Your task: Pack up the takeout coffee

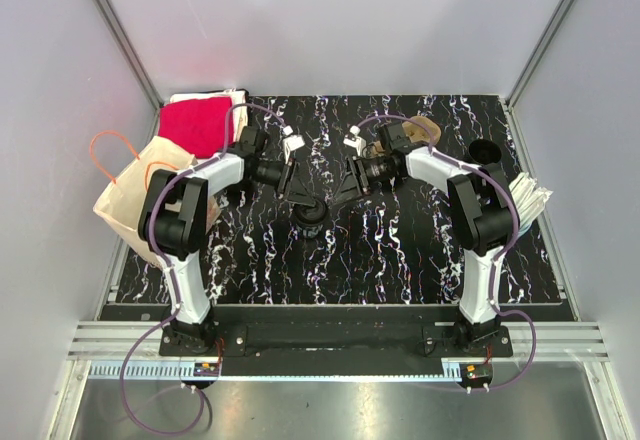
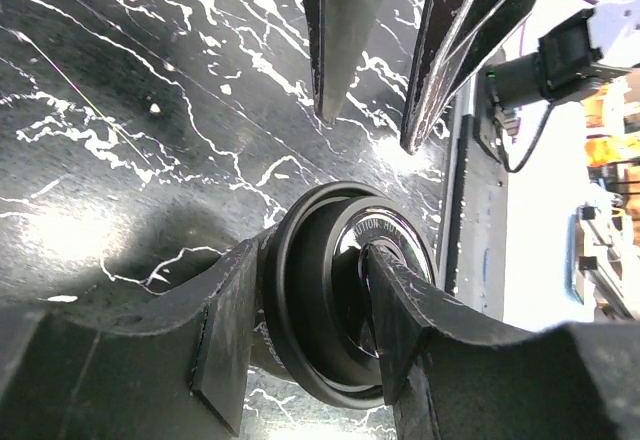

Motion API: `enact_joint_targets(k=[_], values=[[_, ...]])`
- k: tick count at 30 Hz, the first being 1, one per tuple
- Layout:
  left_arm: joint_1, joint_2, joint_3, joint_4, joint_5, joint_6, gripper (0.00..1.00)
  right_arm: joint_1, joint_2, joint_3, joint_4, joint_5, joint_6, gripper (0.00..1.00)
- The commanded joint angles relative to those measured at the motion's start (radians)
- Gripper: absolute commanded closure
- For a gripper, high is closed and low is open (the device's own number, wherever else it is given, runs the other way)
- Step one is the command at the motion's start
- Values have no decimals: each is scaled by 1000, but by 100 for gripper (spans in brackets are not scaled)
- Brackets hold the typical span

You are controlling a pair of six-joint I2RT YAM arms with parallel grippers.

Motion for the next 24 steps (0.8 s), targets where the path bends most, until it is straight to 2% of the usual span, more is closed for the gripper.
enact_joint_targets(k=[1, 4, 8, 12, 24], values=[[13, -37, -65, 93, -23, 22, 52, 26, -54, 20, 30, 12, 7, 50], [11, -64, -88, 138, -21, -1, 52, 29, -74, 3, 30, 13, 10, 50], [13, -78, -89, 175, -11, -32, 42, 33, -86, -9, 30, 16, 7, 50], [11, -90, -70, 179, 3, -50, 39, 33, -95, -10, 28, 24, 2, 50], [13, -104, -52, 25, 34, 51, 32, 46, -101, -26, 30, 41, -10, 49]])
